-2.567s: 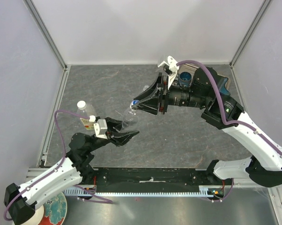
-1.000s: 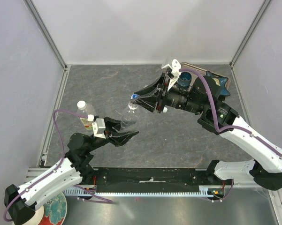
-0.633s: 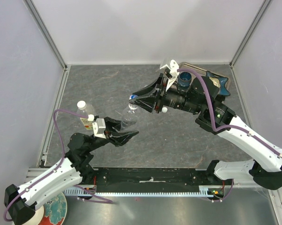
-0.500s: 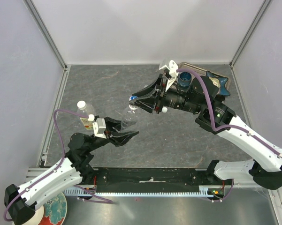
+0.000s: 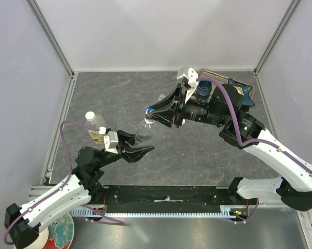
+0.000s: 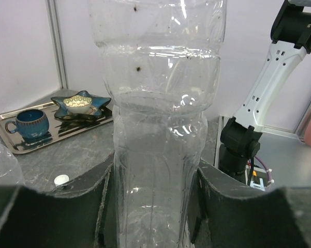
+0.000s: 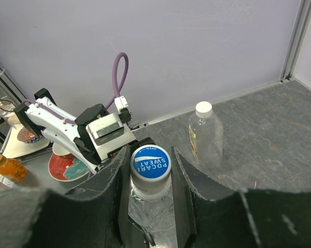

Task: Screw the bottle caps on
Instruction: Screw the bottle cap onto the plastic bottle.

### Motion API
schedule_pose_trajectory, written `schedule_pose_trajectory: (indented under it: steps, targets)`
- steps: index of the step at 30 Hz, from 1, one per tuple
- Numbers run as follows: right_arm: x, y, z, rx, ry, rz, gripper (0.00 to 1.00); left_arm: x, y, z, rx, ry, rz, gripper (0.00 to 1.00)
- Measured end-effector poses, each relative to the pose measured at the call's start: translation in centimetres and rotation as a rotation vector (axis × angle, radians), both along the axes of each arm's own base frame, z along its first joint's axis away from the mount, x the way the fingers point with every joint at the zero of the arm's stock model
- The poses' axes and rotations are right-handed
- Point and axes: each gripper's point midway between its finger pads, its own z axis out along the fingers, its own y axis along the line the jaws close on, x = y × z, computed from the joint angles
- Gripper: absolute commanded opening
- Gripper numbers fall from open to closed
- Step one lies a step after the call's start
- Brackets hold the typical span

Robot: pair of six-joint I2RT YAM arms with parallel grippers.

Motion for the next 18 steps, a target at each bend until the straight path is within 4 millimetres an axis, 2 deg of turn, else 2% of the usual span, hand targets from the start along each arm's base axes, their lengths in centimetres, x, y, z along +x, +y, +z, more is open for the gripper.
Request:
schedule_pose_trajectory:
  steps: [18]
  targets:
    - [0.04,-0.52,-0.33,-0.019,0.000,-0.020,0.20,0.20,0.05,-0.30,0.008,0.016,0.005,0.15]
